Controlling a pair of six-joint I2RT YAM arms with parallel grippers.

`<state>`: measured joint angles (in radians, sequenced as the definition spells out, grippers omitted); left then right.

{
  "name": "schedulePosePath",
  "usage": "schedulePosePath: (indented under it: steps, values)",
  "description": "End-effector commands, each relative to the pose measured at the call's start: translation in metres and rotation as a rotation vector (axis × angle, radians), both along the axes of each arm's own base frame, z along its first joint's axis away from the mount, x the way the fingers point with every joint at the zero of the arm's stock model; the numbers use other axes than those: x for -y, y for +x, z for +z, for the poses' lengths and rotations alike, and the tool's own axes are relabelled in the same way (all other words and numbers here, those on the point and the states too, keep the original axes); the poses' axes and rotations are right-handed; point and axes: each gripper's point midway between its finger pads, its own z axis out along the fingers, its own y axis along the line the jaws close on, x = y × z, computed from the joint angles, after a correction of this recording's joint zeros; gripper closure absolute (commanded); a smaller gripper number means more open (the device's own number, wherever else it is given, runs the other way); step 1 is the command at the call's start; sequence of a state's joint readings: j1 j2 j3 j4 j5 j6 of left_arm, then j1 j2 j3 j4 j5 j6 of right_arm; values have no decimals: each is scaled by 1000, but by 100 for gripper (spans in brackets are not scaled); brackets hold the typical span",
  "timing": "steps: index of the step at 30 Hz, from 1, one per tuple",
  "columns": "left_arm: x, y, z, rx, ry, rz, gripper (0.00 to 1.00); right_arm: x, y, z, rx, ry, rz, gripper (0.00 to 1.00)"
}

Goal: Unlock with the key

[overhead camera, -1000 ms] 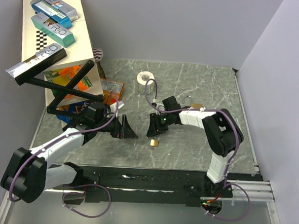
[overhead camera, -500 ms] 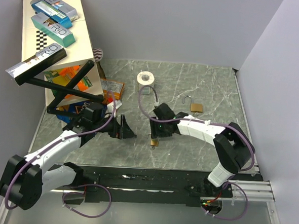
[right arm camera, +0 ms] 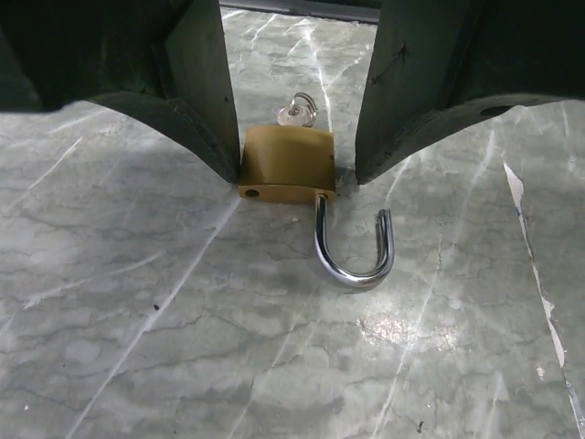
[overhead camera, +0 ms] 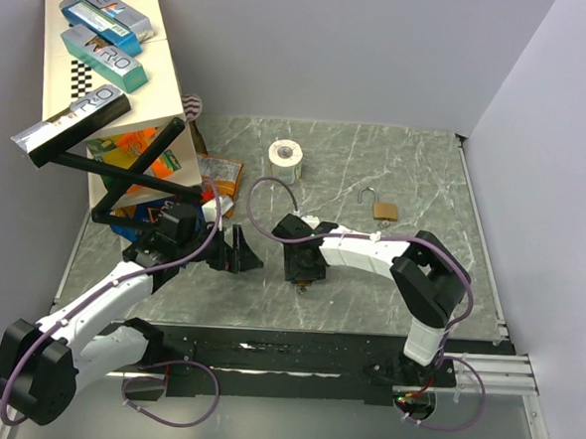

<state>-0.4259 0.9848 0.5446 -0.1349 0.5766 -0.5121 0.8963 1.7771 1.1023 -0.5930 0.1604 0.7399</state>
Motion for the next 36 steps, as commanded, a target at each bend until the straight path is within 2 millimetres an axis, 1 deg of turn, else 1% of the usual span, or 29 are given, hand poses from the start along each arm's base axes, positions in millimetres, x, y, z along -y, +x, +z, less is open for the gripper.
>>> schedulePosePath:
  steps: [1, 4, 5, 6, 7, 8, 10, 12, 14, 15, 16, 18, 19, 20, 22, 23, 25, 26, 27, 28, 29, 30, 31, 32, 33, 35, 36]
  values:
    - [3, 6, 23, 88, -16, -2, 1, 4, -5, -6, -13, -62, -38, 41]
    - [3, 6, 23, 91, -15, -3, 1, 10, -9, -10, -30, -83, -53, 48]
    - [3, 6, 23, 88, -13, -1, 1, 10, -11, -10, -33, -82, -52, 55]
    - [2, 7, 23, 91, -12, -1, 1, 11, -12, -10, -33, -83, -52, 57]
    - [2, 7, 23, 92, -11, 0, 1, 14, -13, -10, -31, -84, -51, 62]
    - [2, 7, 23, 92, -13, 1, 0, 15, -13, -10, -27, -84, -51, 65]
    - [2, 7, 23, 93, -10, 6, 1, 20, -7, -7, -15, -89, -45, 71]
    - [1, 8, 23, 93, -6, 12, 1, 26, 0, -5, -2, -100, -34, 73]
    - [0, 9, 23, 94, -3, 17, 1, 36, 15, 0, 12, -87, -57, 75]
    - [0, 9, 23, 99, -3, 19, 1, 40, 21, 2, 21, -90, -39, 76]
    - [-1, 9, 22, 97, 0, 23, 1, 49, 33, 6, 34, -82, -68, 76]
    - [-2, 10, 22, 103, 3, 31, 1, 59, 46, 10, 44, -80, -53, 76]
    - [-2, 11, 23, 107, 3, 37, 1, 63, 55, 14, 62, -69, -58, 76]
    - [-3, 11, 24, 112, 3, 40, 1, 75, 67, 15, 69, -76, -66, 76]
    - [-4, 12, 25, 119, 5, 51, 1, 83, 82, 20, 87, -70, -65, 76]
    - [-5, 13, 25, 119, 6, 58, 1, 93, 97, 26, 105, -75, -70, 76]
    - [-6, 14, 25, 125, 9, 67, 1, 102, 110, 23, 99, -87, -69, 76]
    - [-7, 14, 25, 126, 12, 74, 1, 109, 123, 26, 112, -90, -71, 76]
    - [-7, 15, 24, 125, 14, 78, 0, 112, 128, 21, 99, -92, -67, 76]
    - [-8, 15, 25, 126, 14, 80, 1, 116, 133, 20, 97, -95, -69, 76]
    - [-8, 16, 24, 125, 17, 88, 1, 124, 145, 24, 108, -95, -76, 76]
    - [-9, 16, 24, 126, 19, 92, 1, 126, 149, 19, 98, -102, -72, 76]
    - [-9, 16, 23, 124, 22, 94, 1, 127, 154, 18, 96, -98, -72, 75]
    - [-10, 18, 21, 120, 30, 103, 1, 130, 162, 22, 105, -96, -69, 75]
    - [-11, 18, 22, 121, 32, 107, 1, 136, 167, 17, 95, -99, -81, 75]
    - [-12, 19, 20, 120, 38, 112, 1, 139, 178, 20, 101, -89, -82, 75]
    - [-12, 19, 19, 117, 40, 113, 1, 143, 181, 15, 91, -92, -89, 74]
